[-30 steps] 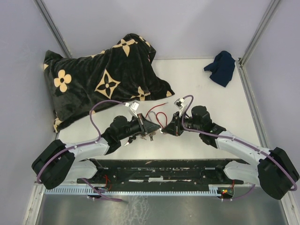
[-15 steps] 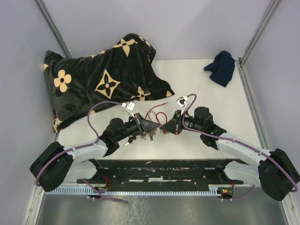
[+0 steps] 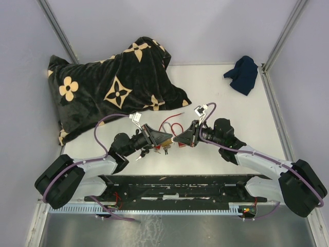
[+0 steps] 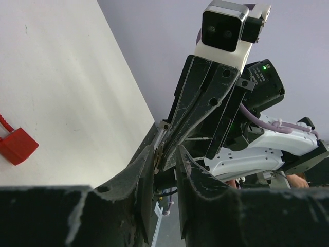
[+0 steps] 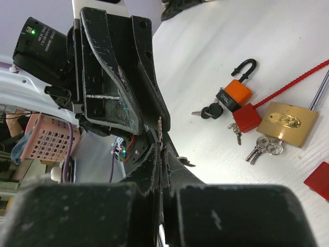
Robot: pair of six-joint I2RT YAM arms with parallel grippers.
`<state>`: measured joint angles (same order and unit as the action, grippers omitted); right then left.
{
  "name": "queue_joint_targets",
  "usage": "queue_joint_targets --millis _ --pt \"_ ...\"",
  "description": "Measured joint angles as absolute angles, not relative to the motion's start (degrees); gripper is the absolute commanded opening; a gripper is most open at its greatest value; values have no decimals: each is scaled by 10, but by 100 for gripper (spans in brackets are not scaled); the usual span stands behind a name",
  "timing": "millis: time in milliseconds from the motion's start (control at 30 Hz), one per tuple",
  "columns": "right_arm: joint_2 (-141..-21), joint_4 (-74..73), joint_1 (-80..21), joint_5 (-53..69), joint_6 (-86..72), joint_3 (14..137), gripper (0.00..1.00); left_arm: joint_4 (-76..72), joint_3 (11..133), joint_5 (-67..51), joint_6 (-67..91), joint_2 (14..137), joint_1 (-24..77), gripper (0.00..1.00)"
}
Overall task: Unlock with the key
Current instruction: Pick up the key from the center of the board.
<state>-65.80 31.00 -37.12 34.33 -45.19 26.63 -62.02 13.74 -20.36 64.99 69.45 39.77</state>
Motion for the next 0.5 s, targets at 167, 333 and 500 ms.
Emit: queue_joint_targets --millis 167,333,500 --pt "-659 326 -371 347 -459 265 1 -632 134 -205 655 695 394 20" --pt "-665 339 -371 352 -467 265 2 -631 134 -204 656 695 392 10" --pt "-673 352 -371 357 -473 264 2 -631 134 -201 656 696 391 3"
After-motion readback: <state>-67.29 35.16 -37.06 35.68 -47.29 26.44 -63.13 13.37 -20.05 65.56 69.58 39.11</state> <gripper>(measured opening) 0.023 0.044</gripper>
